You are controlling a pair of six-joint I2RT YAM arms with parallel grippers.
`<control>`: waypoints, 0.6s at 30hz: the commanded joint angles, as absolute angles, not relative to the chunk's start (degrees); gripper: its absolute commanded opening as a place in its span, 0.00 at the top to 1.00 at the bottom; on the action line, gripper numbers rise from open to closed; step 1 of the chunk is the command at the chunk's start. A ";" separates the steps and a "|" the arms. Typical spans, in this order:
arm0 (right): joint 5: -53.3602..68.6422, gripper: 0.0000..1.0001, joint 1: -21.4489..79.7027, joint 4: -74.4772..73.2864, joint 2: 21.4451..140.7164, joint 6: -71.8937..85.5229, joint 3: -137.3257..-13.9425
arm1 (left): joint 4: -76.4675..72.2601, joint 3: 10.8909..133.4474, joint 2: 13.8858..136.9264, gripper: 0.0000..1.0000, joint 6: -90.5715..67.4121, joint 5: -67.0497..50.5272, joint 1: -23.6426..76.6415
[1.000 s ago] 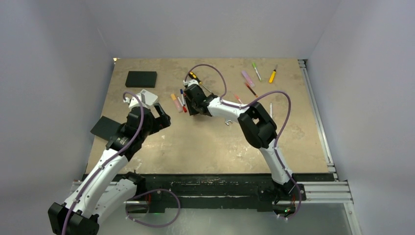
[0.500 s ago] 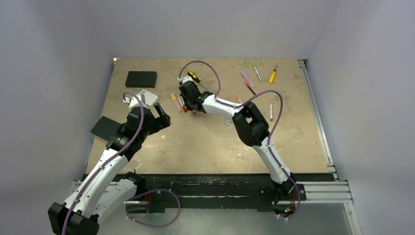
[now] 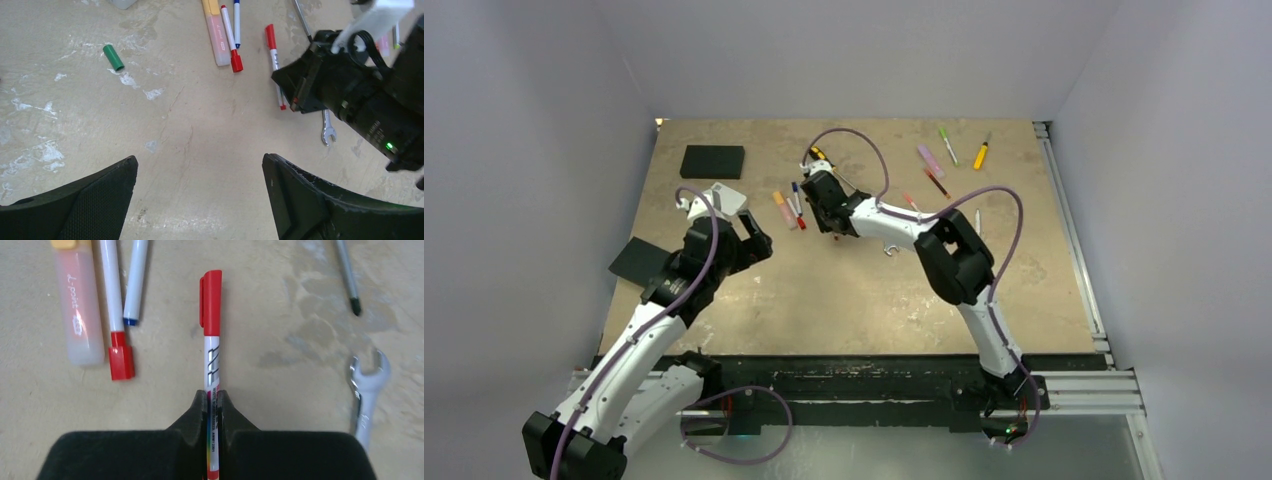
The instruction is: Open the pen caps
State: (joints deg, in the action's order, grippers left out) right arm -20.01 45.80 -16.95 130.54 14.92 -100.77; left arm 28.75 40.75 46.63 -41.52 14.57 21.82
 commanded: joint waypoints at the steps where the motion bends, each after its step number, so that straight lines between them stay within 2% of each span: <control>1: -25.18 1.00 45.67 -13.01 116.41 17.38 -93.18 | 25.53 44.95 47.40 0.03 -44.33 15.74 21.62; 8: -8.19 1.00 45.71 7.12 87.10 17.74 -64.26 | 8.30 41.24 46.07 0.01 -50.73 12.15 21.53; 12: -0.69 1.00 45.72 15.20 71.67 21.75 -50.63 | -10.67 37.93 47.67 0.02 -50.14 -4.19 21.44; 18: 6.15 1.00 45.73 20.72 60.70 27.37 -41.61 | -35.21 36.12 57.10 0.09 -55.96 -24.65 21.53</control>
